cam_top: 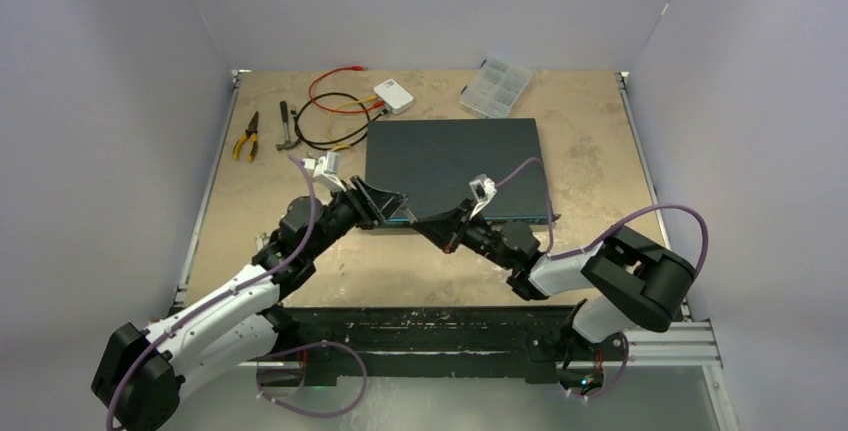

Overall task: Insert the plug into the switch port
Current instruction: Pick up the plug from the center of the board.

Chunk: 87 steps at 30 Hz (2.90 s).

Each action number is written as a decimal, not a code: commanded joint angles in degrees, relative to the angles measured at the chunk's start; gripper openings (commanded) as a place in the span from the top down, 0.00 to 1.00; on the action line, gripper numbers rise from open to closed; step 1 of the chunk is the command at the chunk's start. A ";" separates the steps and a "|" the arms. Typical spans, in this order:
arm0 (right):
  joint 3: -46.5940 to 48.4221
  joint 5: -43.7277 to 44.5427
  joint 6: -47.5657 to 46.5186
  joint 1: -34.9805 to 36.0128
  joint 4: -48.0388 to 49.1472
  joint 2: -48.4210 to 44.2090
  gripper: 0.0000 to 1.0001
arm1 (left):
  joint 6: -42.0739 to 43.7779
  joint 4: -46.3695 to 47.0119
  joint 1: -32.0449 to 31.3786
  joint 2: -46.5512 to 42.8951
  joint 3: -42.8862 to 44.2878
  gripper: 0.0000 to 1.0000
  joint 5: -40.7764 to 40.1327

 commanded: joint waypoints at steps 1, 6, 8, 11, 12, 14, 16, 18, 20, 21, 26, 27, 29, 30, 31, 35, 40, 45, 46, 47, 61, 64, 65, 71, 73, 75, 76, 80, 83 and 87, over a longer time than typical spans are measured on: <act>-2.91 -12.63 7.14 -3.14 13.45 -0.92 1.00 | 2.15 16.72 -0.01 1.16 -2.93 0.47 8.65; -4.42 -18.58 13.19 -5.20 24.95 1.85 1.00 | -2.21 28.72 -0.01 4.85 -5.96 0.48 13.52; -4.93 -18.86 15.25 -5.70 28.47 3.14 1.00 | -3.07 31.22 -0.03 5.77 -6.60 0.49 14.56; -5.67 -18.67 17.45 -6.29 32.52 4.62 1.00 | -3.31 32.54 -0.02 5.69 -7.68 0.50 14.73; -5.84 -18.54 18.07 -6.50 33.49 4.88 1.00 | -3.31 32.49 -0.03 5.43 -7.97 0.51 14.54; -6.23 -18.14 19.07 -6.82 35.38 5.20 1.00 | -3.35 32.27 -0.03 4.82 -8.60 0.51 14.27; -6.35 -18.27 19.87 -7.09 36.49 5.09 1.00 | -3.20 31.31 0.02 4.29 -8.96 0.52 13.77; -6.12 -18.62 20.16 -7.21 36.58 4.49 1.00 | -2.61 29.58 -0.01 3.55 -9.31 0.52 12.61; -6.00 -18.69 20.19 -7.24 36.02 3.35 1.00 | -2.06 27.57 -0.03 2.85 -9.44 0.52 11.48; -6.00 -18.66 20.07 -7.24 35.55 2.65 1.00 | -1.68 27.21 -0.03 2.68 -9.40 0.52 11.27; -5.52 -18.05 19.13 -7.41 32.48 -1.47 1.00 | -1.93 27.46 -0.02 3.96 -9.37 0.52 12.07; -5.24 -18.03 18.87 -7.41 31.63 -2.34 1.00 | -2.28 27.88 -0.01 4.32 -9.44 0.52 12.29; -4.68 -17.95 18.03 -7.41 29.59 -3.99 1.00 | -3.12 29.56 0.01 5.06 -9.90 0.52 13.16; -4.35 -17.91 17.60 -7.41 28.49 -4.64 1.00 | -3.64 30.66 -0.02 5.48 -10.16 0.52 13.55; -4.18 -17.66 17.29 -7.41 27.44 -5.32 1.00 | -4.18 32.14 -0.03 5.89 -10.50 0.52 14.05; -3.76 -17.25 16.93 -7.41 25.59 -6.39 1.00 | -6.82 40.40 -0.01 8.30 -11.97 0.52 16.84; -3.72 -17.25 17.96 -7.41 26.70 -5.80 1.00 | -9.46 50.50 0.04 10.70 -13.41 0.54 19.19; -3.62 -17.07 18.25 -7.41 26.69 -5.60 1.00 | -10.53 54.50 -0.11 12.28 -13.42 0.57 20.63; -3.40 -17.14 18.25 -7.41 26.16 -5.53 1.00 | -10.68 55.11 -0.15 12.53 -13.49 0.58 20.76; -3.23 -17.11 18.18 -7.41 25.72 -5.52 1.00 | -10.82 55.51 -0.17 12.69 -13.50 0.58 20.78; -2.72 -17.61 16.94 -7.41 24.67 -4.65 1.00 | -12.61 57.41 -0.84 15.87 -12.95 1.00 19.10; -3.28 -16.87 14.08 -7.41 22.66 -6.21 0.90 | -13.15 51.19 -0.88 15.00 -11.70 1.00 17.30; -3.70 -16.09 12.41 -7.41 21.52 -7.15 0.85 | -13.11 47.66 -0.89 14.56 -11.08 1.00 16.72; -4.16 -10.55 -3.99 -7.28 2.76 -18.21 0.60 | -13.33 30.34 -0.92 10.88 -6.82 1.00 13.59; -4.01 -7.88 -10.31 -7.17 -3.79 -22.36 0.57 | -13.41 26.22 -0.97 10.02 -5.77 1.00 12.63; -3.67 -5.72 -16.30 -6.95 -9.29 -26.76 0.54 | -13.33 23.21 -0.97 9.54 -4.92 1.00 11.83; -3.38 -4.75 -18.89 -6.85 -12.01 -28.17 0.52 | -13.47 22.37 -0.93 9.48 -4.75 1.00 11.55; -2.43 1.07 -26.09 -4.58 -18.17 -31.58 0.40 | -15.48 21.57 -0.97 9.89 -4.48 1.00 10.79; -1.35 7.75 -31.00 0.28 -20.83 -30.74 0.36 | -16.59 21.68 -0.94 10.66 -4.28 1.00 10.68; 0.31 13.99 -34.24 5.99 -22.68 -27.49 0.35 | -17.53 21.66 -0.99 11.14 -4.09 1.00 10.53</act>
